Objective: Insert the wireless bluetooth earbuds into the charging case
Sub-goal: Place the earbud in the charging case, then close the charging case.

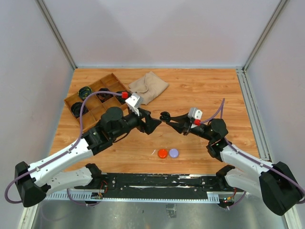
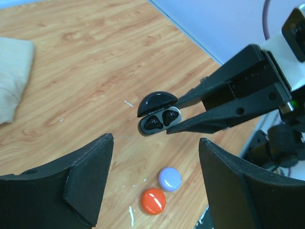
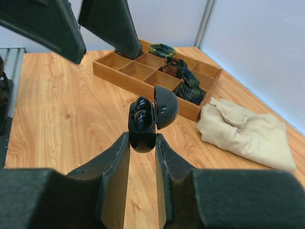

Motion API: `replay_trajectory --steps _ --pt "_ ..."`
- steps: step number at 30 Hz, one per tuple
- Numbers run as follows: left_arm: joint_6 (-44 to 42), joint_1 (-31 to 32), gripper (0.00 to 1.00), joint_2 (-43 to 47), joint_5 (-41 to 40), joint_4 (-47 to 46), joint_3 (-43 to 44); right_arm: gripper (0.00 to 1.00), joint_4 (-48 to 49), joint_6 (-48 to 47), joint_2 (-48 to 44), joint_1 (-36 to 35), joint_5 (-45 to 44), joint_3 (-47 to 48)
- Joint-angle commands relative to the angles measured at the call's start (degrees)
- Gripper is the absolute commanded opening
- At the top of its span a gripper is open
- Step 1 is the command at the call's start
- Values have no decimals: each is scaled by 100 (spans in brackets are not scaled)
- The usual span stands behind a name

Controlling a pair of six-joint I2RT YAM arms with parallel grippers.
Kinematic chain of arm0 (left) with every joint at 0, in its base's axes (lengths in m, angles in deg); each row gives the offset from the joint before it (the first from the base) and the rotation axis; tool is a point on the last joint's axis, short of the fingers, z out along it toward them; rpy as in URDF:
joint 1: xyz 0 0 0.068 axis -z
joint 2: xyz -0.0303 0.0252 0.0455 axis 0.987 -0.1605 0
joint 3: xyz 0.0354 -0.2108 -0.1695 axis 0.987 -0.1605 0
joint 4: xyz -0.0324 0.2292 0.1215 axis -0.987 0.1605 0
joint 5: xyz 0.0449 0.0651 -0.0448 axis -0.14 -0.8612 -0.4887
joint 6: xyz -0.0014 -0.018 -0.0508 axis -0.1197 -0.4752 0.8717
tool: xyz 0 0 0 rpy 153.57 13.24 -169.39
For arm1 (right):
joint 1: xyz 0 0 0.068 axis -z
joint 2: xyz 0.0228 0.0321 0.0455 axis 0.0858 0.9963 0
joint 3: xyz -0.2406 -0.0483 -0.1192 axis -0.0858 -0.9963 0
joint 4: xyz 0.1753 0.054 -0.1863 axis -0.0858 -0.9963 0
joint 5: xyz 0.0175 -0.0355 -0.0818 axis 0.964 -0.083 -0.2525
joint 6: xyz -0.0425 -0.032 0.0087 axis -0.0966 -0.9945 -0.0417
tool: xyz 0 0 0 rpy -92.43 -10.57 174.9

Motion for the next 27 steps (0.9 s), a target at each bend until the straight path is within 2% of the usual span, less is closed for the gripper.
replay_trajectory --steps 1,5,11,18,27 --pt "174 -494 78 24 1375 148 201 1 36 262 128 145 706 424" --pt "453 -1082 79 -106 2410 -14 222 1 -106 318 273 179 1043 690" --pt "853 -1600 79 -477 3596 -420 250 1 6 607 480 186 1433 932" --pt "1123 -1756 79 -838 4204 -919 313 1 -18 748 610 186 1644 1067" --pt "1273 -1758 72 -1014 4769 -1396 276 1 -346 668 684 189 1650 1197"
